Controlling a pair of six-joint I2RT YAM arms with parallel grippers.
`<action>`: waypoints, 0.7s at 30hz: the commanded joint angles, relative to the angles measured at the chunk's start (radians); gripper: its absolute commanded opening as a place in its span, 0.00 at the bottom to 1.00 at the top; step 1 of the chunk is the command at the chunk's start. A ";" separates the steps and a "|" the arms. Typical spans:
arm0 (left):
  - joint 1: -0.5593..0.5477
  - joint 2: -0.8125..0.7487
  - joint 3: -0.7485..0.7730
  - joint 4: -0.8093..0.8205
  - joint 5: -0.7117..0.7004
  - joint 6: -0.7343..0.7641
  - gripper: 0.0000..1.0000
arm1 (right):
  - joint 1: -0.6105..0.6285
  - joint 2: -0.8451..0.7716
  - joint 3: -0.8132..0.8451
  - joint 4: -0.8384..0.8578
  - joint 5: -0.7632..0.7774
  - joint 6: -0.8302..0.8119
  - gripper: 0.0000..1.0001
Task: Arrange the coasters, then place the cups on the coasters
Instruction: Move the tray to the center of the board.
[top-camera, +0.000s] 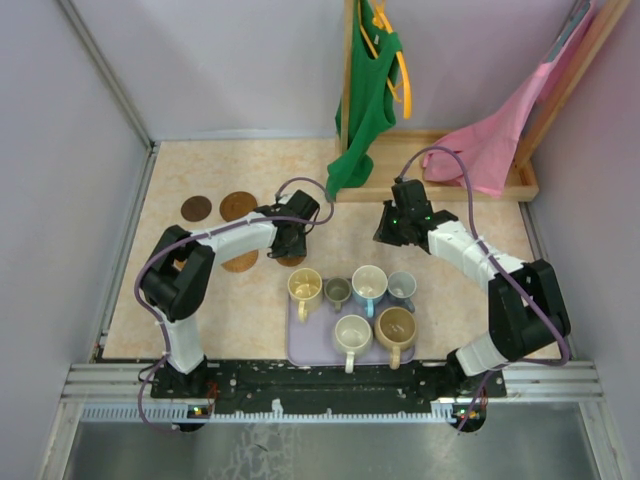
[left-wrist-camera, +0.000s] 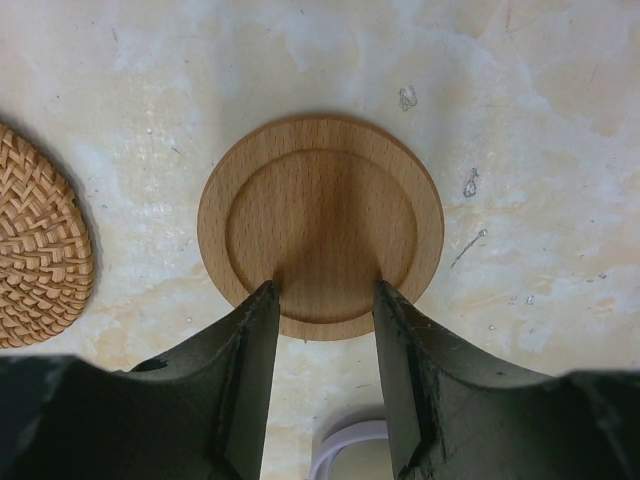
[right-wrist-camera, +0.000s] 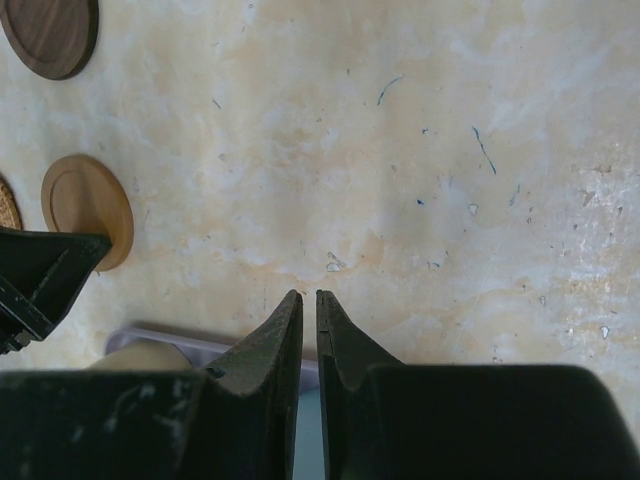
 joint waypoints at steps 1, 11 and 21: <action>-0.035 0.073 -0.029 -0.043 0.118 -0.004 0.50 | 0.010 0.003 0.052 0.038 0.004 0.011 0.12; -0.037 0.060 -0.046 -0.058 0.126 -0.017 0.49 | 0.013 0.001 0.050 0.041 0.006 0.012 0.12; -0.037 0.032 -0.036 -0.070 0.111 -0.024 0.48 | 0.018 0.003 0.050 0.043 0.006 0.012 0.12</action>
